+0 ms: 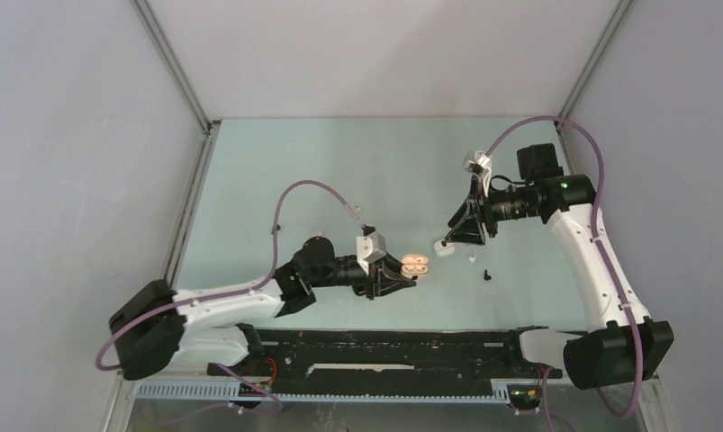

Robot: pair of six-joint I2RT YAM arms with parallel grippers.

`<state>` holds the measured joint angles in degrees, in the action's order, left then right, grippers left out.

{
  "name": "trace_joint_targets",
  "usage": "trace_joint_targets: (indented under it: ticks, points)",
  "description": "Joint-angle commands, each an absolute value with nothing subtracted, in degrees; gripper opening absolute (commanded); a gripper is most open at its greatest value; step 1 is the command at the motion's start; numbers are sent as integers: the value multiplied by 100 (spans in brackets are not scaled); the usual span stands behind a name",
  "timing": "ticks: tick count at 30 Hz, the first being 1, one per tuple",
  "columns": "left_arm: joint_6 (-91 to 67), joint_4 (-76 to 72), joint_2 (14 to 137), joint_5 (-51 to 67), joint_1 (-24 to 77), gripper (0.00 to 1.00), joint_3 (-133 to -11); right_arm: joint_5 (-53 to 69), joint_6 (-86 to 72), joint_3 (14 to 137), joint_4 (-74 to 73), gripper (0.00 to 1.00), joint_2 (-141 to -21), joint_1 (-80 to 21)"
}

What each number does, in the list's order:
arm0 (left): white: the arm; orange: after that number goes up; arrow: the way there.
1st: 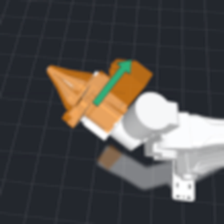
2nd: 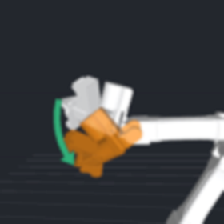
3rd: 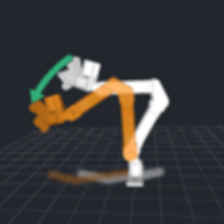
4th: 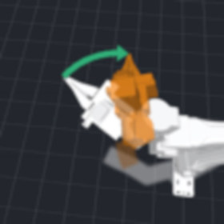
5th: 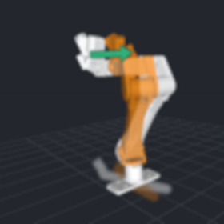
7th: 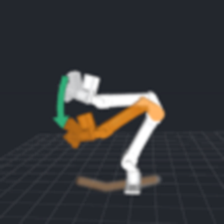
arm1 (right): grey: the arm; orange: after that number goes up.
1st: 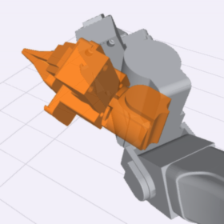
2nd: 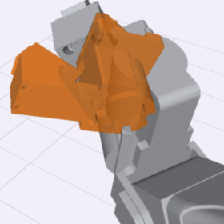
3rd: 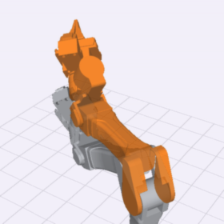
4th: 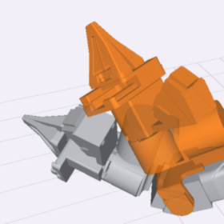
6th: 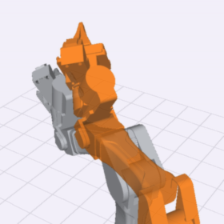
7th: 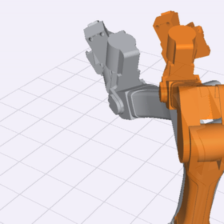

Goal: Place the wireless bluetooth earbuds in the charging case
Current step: Open the charging case, then pick up the earbud from the center of the board.

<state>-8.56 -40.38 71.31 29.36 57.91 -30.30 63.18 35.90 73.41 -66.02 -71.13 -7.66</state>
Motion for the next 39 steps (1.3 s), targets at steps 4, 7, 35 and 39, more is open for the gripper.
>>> trace_joint_targets:
  ticks: [4,7,35,39]
  points:
    - [-1008,-2482,5473,2349,5435,0,-3067,5522,2846,7463,-5089,43,-7287,-800]
    - [-1205,-1998,4923,2150,5064,0,-2967,4867,2445,7460,-4390,38,-7630,-1108]
    - [-1397,327,1238,250,2971,0,-2295,3043,-574,11116,-2789,28,-12979,-4045]
    - [-1325,308,885,27,2971,0,-2191,2871,-699,11605,-2986,32,-13407,-4268]
